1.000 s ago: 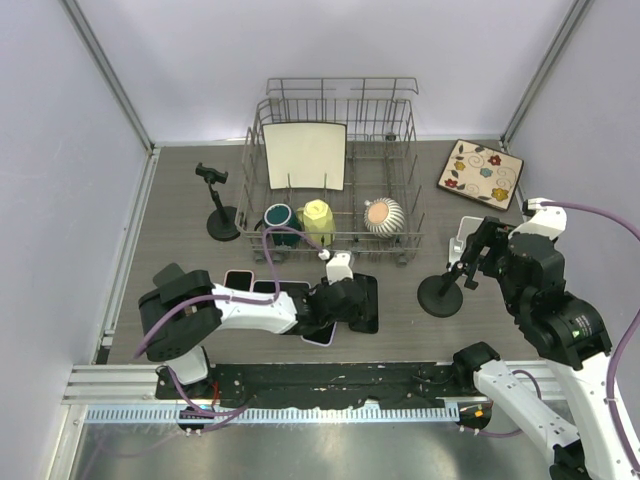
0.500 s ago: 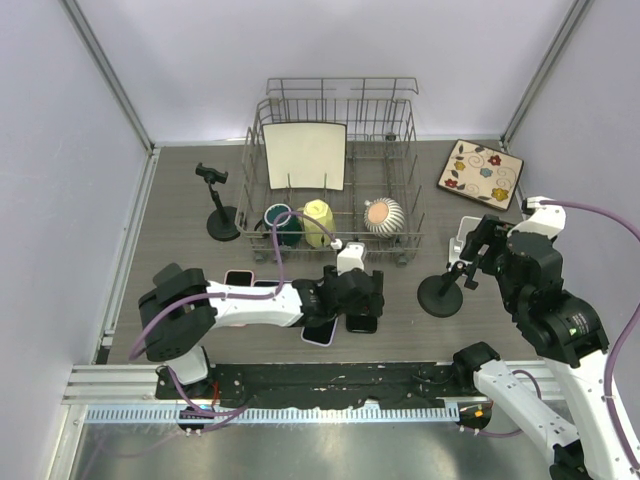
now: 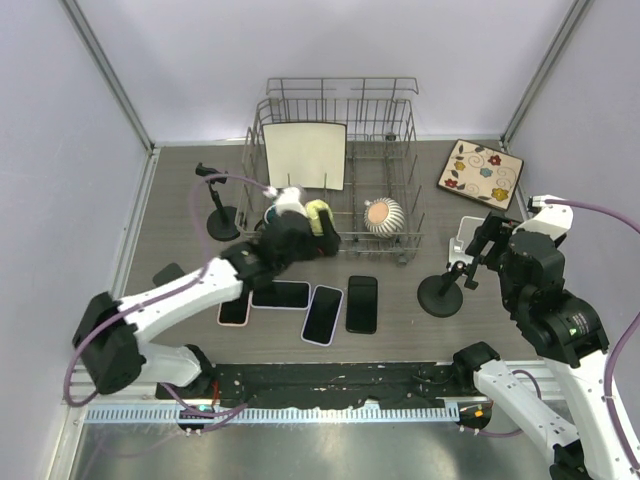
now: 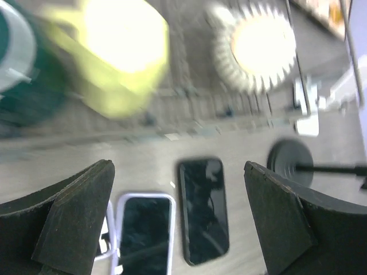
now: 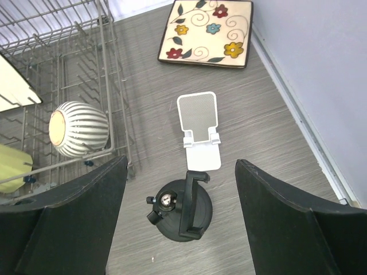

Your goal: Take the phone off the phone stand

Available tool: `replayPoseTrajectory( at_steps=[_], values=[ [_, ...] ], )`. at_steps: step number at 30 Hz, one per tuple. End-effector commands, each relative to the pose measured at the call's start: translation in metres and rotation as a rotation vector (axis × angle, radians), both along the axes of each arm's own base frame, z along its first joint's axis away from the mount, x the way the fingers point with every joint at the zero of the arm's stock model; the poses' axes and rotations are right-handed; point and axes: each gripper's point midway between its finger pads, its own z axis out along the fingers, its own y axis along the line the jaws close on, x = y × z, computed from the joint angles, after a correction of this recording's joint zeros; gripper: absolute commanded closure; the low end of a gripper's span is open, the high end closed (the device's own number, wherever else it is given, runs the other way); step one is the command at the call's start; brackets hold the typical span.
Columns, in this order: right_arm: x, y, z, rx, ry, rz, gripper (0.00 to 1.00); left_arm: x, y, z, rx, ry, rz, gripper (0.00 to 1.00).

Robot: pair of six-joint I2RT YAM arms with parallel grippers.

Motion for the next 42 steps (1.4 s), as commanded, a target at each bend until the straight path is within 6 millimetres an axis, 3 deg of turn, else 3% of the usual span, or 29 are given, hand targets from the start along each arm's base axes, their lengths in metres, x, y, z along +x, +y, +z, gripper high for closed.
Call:
replayPoseTrajectory(
  at_steps=[1,2,3,4,5,7,8,10,11,12,13,14,16,17,19,20,23,24,26,27,29,31,37,42],
  values=[
    [0.005,-0.011,0.024,-0.016,-0.078,-0.062,0.18,0.034,0.081,0.050,-0.012,-0.075,0.110,0.00],
    [0.004,-0.013,0.026,-0.018,-0.085,-0.077,0.18,0.051,0.118,0.057,-0.017,-0.081,0.204,0.00],
    [0.004,-0.015,0.027,-0.021,-0.090,-0.085,0.16,0.048,0.135,0.072,-0.060,-0.092,0.210,0.00],
    [0.003,-0.016,0.029,-0.021,-0.096,-0.093,0.16,0.062,0.177,0.080,-0.076,-0.105,0.318,0.00],
    [0.003,-0.017,0.030,-0.021,-0.100,-0.098,0.15,0.063,0.196,0.086,-0.096,-0.114,0.358,0.00],
    [0.002,-0.022,0.032,-0.028,-0.108,-0.131,0.12,0.053,0.229,0.109,-0.154,-0.149,0.417,0.00],
    [0.002,-0.024,0.033,-0.027,-0.117,-0.142,0.11,0.054,0.265,0.121,-0.173,-0.175,0.520,0.00],
    [0.001,-0.029,0.037,-0.029,-0.133,-0.170,0.08,0.040,0.295,0.129,-0.135,-0.182,0.626,0.00],
    [0.002,-0.029,0.040,-0.026,-0.147,-0.174,0.07,0.033,0.302,0.150,-0.093,-0.216,0.635,0.00],
    [0.002,-0.029,0.043,-0.025,-0.156,-0.172,0.06,0.023,0.306,0.151,-0.061,-0.193,0.649,0.00],
    [0.003,-0.028,0.045,-0.026,-0.160,-0.168,0.06,0.016,0.311,0.164,-0.049,-0.226,0.667,0.00],
    [0.004,-0.028,0.049,-0.035,-0.167,-0.164,0.06,0.008,0.315,0.188,-0.039,-0.284,0.669,0.00],
    [0.006,-0.030,0.057,-0.051,-0.179,-0.169,0.06,-0.008,0.321,0.212,-0.014,-0.329,0.690,0.00],
    [0.008,-0.030,0.062,-0.054,-0.195,-0.170,0.06,-0.023,0.332,0.244,-0.008,-0.405,0.746,0.00],
    [0.009,-0.032,0.073,-0.083,-0.213,-0.170,0.06,-0.042,0.340,0.264,0.029,-0.453,0.776,0.00],
    [0.010,-0.033,0.081,-0.081,-0.239,-0.177,0.06,-0.061,0.352,0.286,0.033,-0.522,0.832,0.00],
    [0.010,-0.036,0.102,-0.099,-0.286,-0.185,0.06,-0.091,0.364,0.312,0.058,-0.632,0.874,0.00],
    [0.008,-0.037,0.109,-0.099,-0.304,-0.184,0.06,-0.113,0.370,0.328,0.033,-0.721,0.906,0.00],
    [0.007,-0.038,0.118,-0.105,-0.328,-0.188,0.06,-0.129,0.376,0.342,0.043,-0.834,0.915,0.00],
    [0.007,-0.038,0.122,-0.100,-0.340,-0.188,0.06,-0.156,0.378,0.351,0.018,-0.922,0.920,0.00],
    [0.005,-0.038,0.127,-0.091,-0.358,-0.184,0.06,-0.167,0.384,0.346,0.049,-0.982,0.942,0.00],
    [0.007,-0.037,0.127,-0.088,-0.362,-0.178,0.06,-0.194,0.391,0.358,-0.016,-1.092,0.993,0.00],
    [0.006,-0.036,0.131,-0.075,-0.379,-0.173,0.07,-0.202,0.396,0.361,0.034,-1.098,1.008,0.00],
    [0.004,-0.037,0.133,-0.066,-0.390,-0.183,0.07,-0.193,0.392,0.358,0.073,-1.073,0.975,0.00]
  ],
)
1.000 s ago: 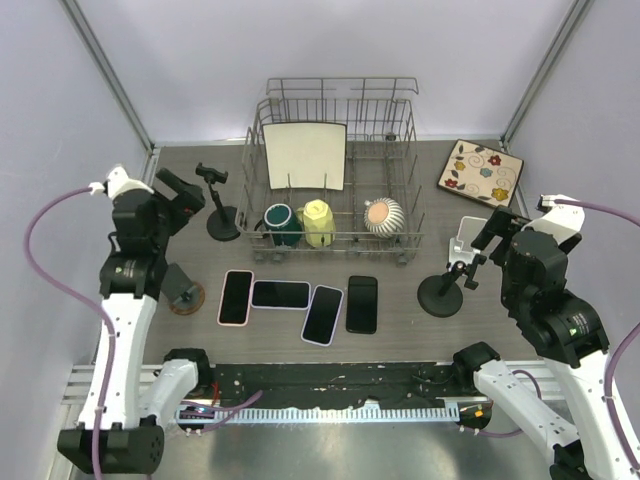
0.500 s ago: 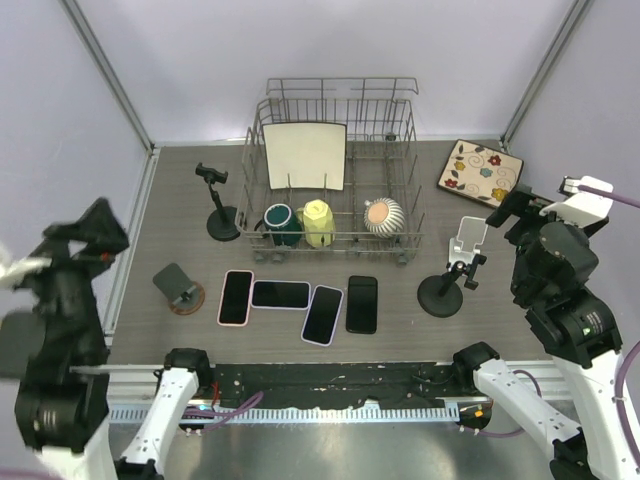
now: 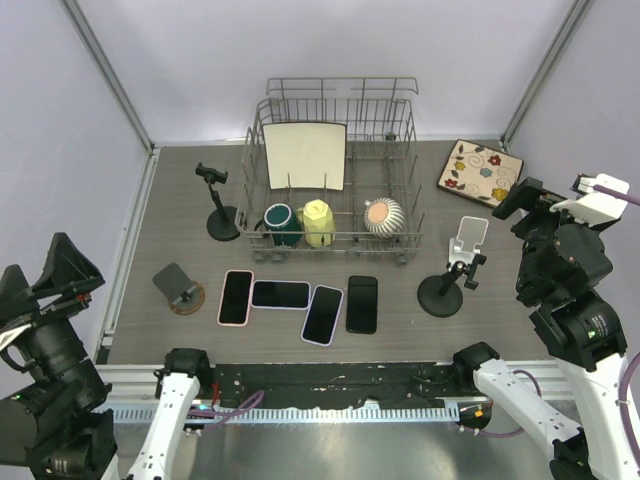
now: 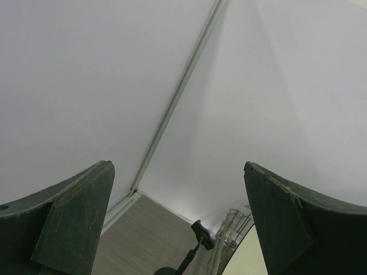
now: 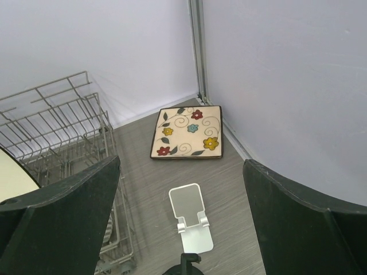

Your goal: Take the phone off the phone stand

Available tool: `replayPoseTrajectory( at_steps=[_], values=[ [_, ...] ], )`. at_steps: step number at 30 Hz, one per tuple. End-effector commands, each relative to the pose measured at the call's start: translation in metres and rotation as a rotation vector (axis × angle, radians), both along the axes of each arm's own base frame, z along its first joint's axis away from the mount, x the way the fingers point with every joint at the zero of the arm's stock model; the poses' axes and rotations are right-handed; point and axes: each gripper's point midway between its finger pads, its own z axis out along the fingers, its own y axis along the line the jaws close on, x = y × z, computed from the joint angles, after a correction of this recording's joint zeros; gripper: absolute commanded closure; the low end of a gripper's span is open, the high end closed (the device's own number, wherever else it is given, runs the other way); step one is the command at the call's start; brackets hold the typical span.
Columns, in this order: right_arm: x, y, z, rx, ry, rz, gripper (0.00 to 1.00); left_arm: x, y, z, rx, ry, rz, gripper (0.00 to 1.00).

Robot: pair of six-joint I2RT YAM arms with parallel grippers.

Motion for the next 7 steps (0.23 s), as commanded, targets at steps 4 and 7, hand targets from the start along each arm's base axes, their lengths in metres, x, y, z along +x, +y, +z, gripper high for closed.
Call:
replayPoseTrajectory(
  at_steps=[4,7],
  values=[
    [-0.0057,-0.0035,0.0210,0.035,-0.078,-0.012,0.07,0.0070,-0.0021,0.0040,0.067,0.022,0.010,0.00],
    [-0.0049,-0.0028,0.0204,0.048,-0.083,-0.012,0.07,0.0077,-0.0027,0.0038,0.090,0.027,0.014,0.00]
  ],
)
